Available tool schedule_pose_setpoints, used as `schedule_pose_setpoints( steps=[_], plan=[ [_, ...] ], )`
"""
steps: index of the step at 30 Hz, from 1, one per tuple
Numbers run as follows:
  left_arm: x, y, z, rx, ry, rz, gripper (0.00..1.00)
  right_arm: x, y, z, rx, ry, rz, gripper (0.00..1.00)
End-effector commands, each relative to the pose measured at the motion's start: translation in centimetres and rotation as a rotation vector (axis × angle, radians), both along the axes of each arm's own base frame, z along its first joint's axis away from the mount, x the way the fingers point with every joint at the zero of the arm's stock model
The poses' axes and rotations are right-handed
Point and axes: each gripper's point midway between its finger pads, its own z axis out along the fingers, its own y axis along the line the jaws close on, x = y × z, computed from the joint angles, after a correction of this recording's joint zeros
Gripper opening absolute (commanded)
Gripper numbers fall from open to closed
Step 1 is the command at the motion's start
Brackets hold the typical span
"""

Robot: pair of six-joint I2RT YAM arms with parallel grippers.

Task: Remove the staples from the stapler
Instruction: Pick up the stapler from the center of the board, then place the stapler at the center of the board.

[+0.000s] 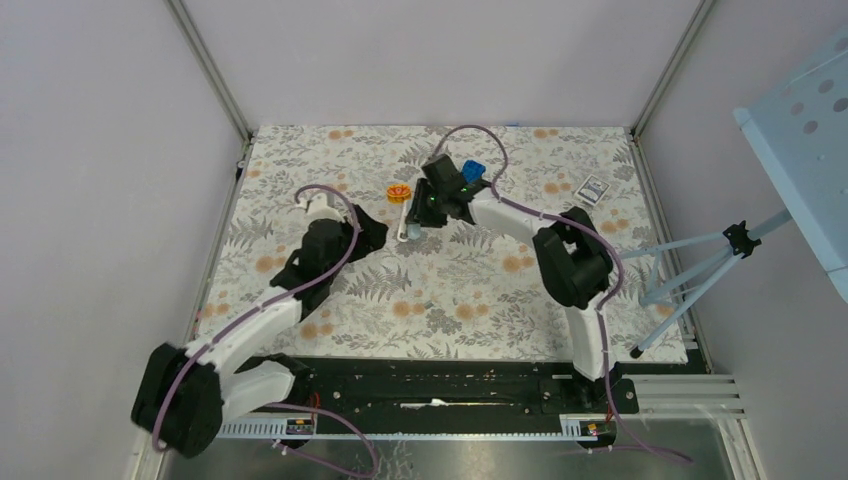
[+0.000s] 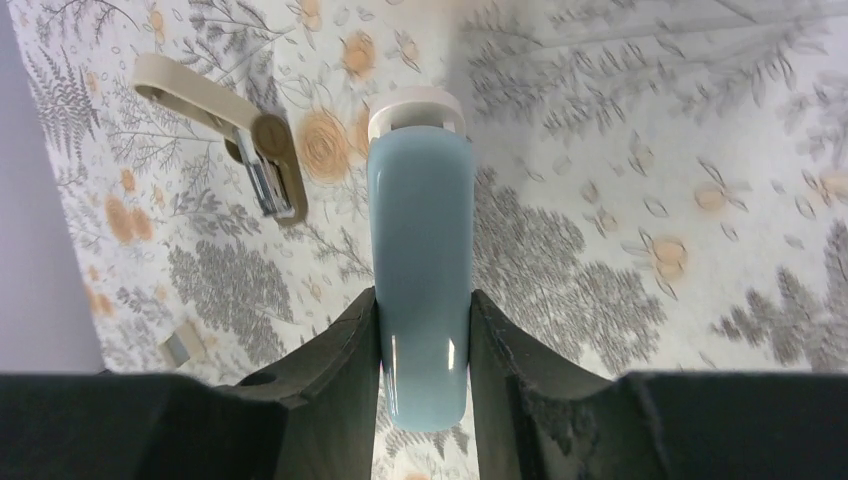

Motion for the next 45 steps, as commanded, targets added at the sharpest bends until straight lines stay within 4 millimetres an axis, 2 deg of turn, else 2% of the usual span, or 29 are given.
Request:
schedule_pose_setpoints(
  steps=[1,6,9,15,22,30,36,40,45],
  plan=[
    [-1.3,6.1,1.5,0.147,0.014,0.22,0.86,0.2,2.0,0.0,-0.153,-0.054,0.117,0.09],
    [-2.6,8.6,3.5,0.213,-0.018,0.278,0.88,0.6,3.2,-1.0,-0.258,-0.054,0.168,0.09],
    [-2.9,9.2,4.1,0.235,-0.025,0.288,0.89,0.8,4.1,-1.1,-0.301,-0.07,0.194,0.11],
    [-3.2,9.5,3.9,0.252,-0.02,0.292,0.89,0.8,5.4,-2.0,-0.352,-0.077,0.227,0.17],
    [-3.4,9.5,3.4,0.253,-0.008,0.286,0.9,1.6,6.7,-2.0,-0.321,-0.103,0.211,0.35],
    [-3.4,9.5,3.0,0.26,0.008,0.282,0.92,1.6,8.9,-0.5,-0.199,-0.128,0.234,0.45],
    [-3.3,9.3,2.6,0.261,0.021,0.278,0.93,1.8,9.1,0.6,-0.183,-0.152,0.238,0.53],
    [-3.3,9.4,2.8,0.265,0.018,0.278,0.93,1.7,9.0,1.7,-0.174,-0.171,0.243,0.55],
    [-3.1,9.0,3.6,0.258,-0.001,0.252,0.98,1.8,7.1,5.6,-0.192,-0.282,0.231,0.56]
  ],
)
